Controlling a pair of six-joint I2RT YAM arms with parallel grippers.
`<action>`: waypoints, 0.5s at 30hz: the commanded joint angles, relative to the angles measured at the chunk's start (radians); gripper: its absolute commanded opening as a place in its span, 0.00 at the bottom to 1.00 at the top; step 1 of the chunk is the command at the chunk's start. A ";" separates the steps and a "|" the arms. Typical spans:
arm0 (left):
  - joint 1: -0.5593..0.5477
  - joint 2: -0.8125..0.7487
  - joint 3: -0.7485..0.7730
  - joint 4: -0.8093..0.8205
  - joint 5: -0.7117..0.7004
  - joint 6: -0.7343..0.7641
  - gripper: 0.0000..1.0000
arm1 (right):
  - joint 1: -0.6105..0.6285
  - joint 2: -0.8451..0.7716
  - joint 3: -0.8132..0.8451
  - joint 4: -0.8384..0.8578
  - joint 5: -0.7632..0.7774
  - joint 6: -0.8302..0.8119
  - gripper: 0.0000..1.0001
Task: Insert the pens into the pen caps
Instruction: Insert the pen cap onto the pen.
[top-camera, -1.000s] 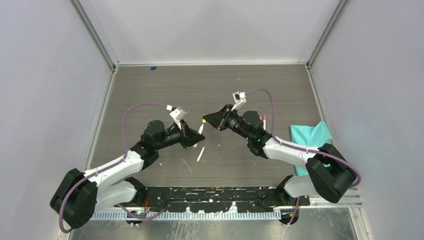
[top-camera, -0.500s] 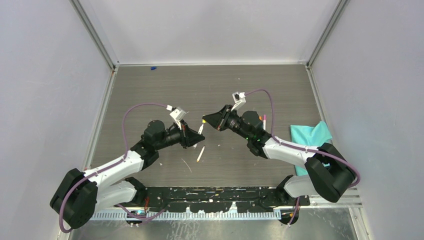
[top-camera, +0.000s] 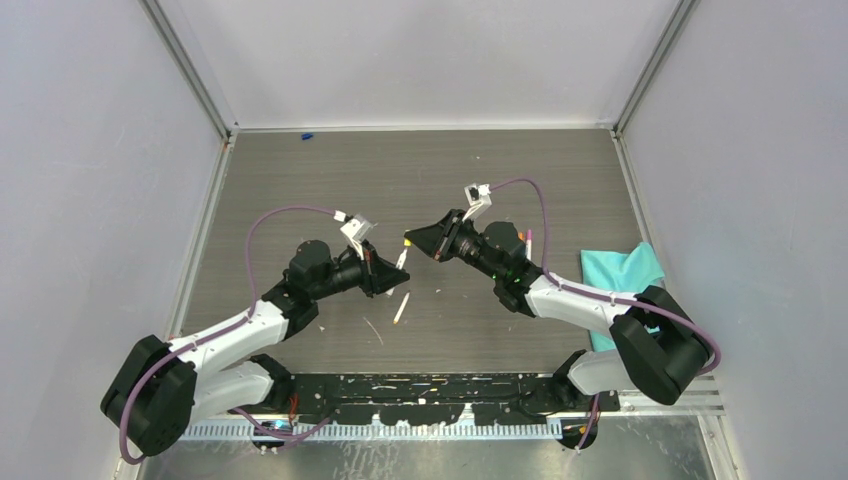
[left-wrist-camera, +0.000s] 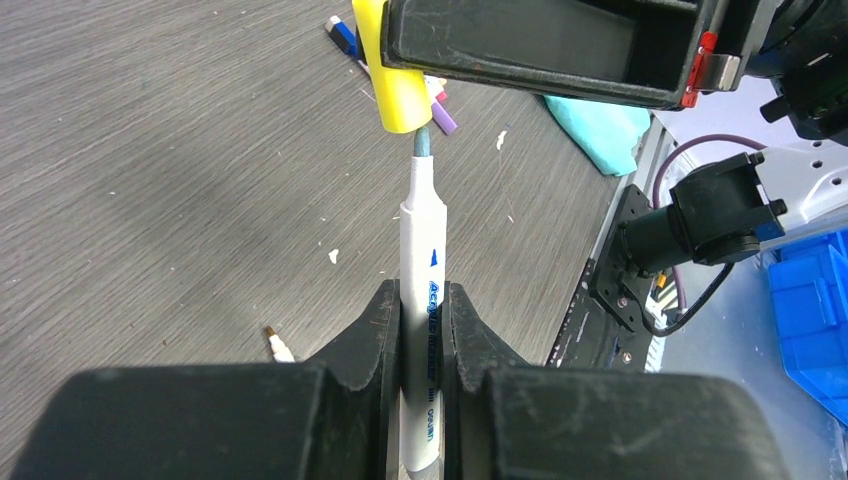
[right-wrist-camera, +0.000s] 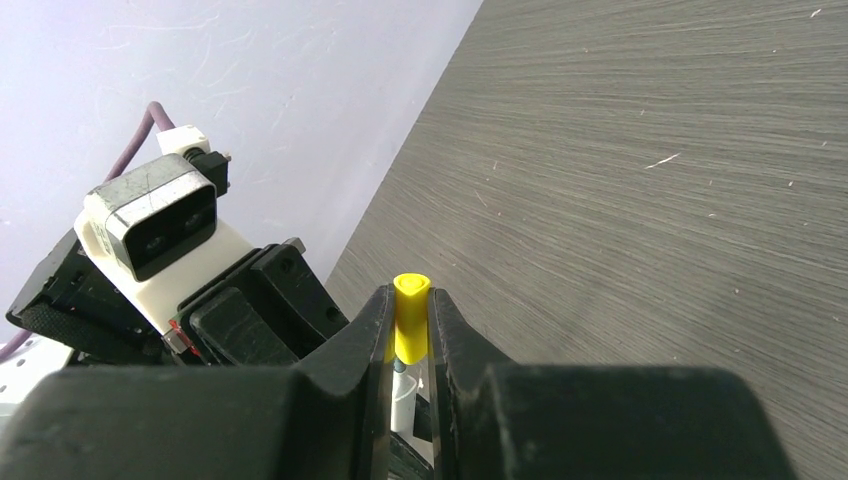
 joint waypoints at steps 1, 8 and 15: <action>-0.005 -0.007 0.029 0.037 -0.020 0.013 0.00 | 0.005 -0.027 0.040 0.065 -0.011 0.006 0.01; -0.005 -0.010 0.030 0.028 -0.045 0.011 0.00 | 0.005 -0.027 0.038 0.062 -0.022 0.005 0.01; -0.005 -0.017 0.033 0.028 -0.051 0.011 0.00 | 0.006 -0.005 0.041 0.058 -0.044 0.001 0.01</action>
